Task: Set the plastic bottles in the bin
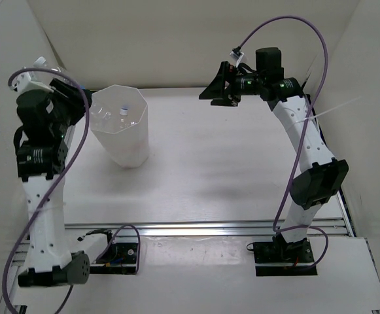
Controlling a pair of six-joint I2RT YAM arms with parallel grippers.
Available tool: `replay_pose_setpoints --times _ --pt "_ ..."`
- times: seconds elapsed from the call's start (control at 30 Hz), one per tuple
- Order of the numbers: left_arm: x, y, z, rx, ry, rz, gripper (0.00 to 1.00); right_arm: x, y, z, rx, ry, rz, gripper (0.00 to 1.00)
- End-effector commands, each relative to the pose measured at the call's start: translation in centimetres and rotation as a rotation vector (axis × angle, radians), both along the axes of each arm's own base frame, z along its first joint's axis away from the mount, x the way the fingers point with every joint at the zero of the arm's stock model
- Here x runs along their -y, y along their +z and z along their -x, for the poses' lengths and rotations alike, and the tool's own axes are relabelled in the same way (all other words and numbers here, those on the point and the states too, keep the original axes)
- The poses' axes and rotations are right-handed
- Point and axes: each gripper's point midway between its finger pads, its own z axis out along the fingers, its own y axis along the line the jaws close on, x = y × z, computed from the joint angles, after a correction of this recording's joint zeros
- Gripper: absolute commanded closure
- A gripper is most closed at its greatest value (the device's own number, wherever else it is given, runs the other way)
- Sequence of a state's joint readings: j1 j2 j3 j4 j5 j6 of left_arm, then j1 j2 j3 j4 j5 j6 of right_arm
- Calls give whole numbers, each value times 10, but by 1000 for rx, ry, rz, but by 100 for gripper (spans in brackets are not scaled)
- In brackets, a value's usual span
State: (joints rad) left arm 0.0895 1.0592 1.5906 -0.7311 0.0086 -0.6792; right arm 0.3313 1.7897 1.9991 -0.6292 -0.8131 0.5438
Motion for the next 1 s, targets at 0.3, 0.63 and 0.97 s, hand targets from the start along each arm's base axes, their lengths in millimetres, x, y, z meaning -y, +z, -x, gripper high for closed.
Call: replay_pose_setpoints --times 0.3,0.63,0.97 --pt "-2 -54 -87 -217 131 -291 20 0 18 8 43 32 -34 0" --pt "-29 -31 -9 -126 320 -293 0 34 0 -1 -83 -38 -15 0" --pt "-60 -195 97 -379 444 -262 0 127 -37 -33 -146 -414 195 0"
